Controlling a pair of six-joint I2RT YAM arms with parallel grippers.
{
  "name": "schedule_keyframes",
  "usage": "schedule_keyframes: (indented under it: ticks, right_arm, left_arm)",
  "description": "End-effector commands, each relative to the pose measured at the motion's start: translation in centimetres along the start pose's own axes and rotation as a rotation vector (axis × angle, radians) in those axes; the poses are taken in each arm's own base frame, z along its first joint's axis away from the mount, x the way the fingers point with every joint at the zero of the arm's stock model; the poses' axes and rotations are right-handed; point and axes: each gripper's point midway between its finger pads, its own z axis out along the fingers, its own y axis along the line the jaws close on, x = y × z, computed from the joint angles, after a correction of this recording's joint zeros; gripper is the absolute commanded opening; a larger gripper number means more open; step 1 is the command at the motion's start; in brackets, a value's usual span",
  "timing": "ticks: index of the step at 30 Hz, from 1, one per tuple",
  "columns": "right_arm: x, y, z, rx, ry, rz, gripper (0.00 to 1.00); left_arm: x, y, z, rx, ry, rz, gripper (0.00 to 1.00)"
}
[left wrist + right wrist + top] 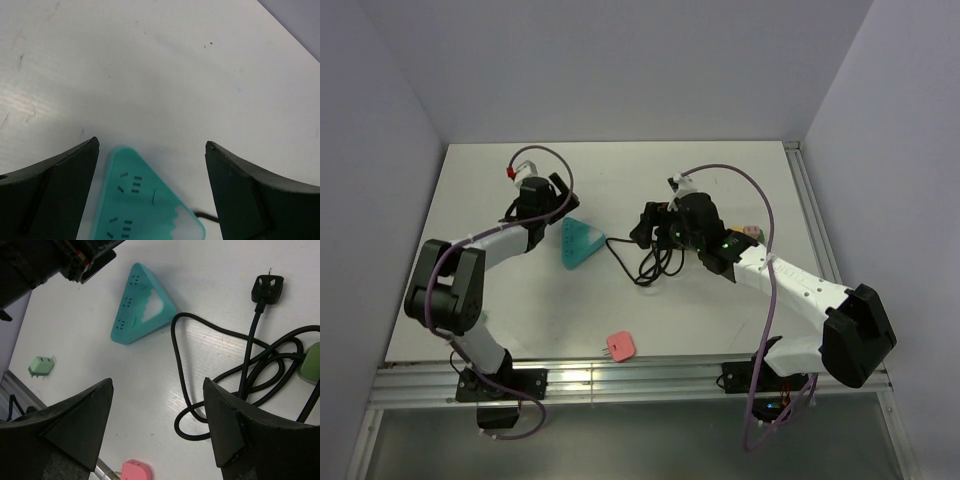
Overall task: Insert the plug
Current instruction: Adjust the socket at the center of the board.
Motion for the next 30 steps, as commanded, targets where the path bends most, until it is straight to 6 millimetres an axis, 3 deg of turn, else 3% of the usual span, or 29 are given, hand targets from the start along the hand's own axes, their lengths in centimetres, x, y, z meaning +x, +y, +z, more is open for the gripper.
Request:
schedule_keyframes:
  ticks: [1,8,11,15,16,25,30]
  right_arm:
    - [-2.2,0.4,-0.7,-0.003,-0.089,-0.031,0.79]
    - [-2.6,0.6,-1.2,-0.007,-0.105,-0.032,0.78]
    - [-2.5,0.6,-1.0,-0.008,-0.101,-0.03,0.78]
    - [-2.3,0.7,-0.7,-0.011,-0.089,-0.031,0.78]
    - [-2.3,0.6,-0.6,-0.009,-0.087,-0.028,0.77]
    - [-1.3,-0.2,0.6,0.015,-0.04,-0.022,0.77]
    - [1.1,-0.7,3.2,0.01,0.056,0.007,0.73]
  left_arm:
    - [-0.9,-1.3,2.2,0.031,-0.015,0.039,0.91]
    - [1.6,-0.4,4.0,0.016,0.058,0.047,0.86]
    - [2.4,-1.0,3.6,0.062,0.084,0.05,0.78]
    - [3.6,-1.9,2.6,0.107,0.114,0.075,0.55]
    - [3.7,-1.7,2.5,0.099,0.117,0.079,0.54]
    - [5.8,-0.5,-0.5,0.084,0.165,0.092,0.53]
    - [7.0,0.6,-2.4,0.055,0.185,0.079,0.55]
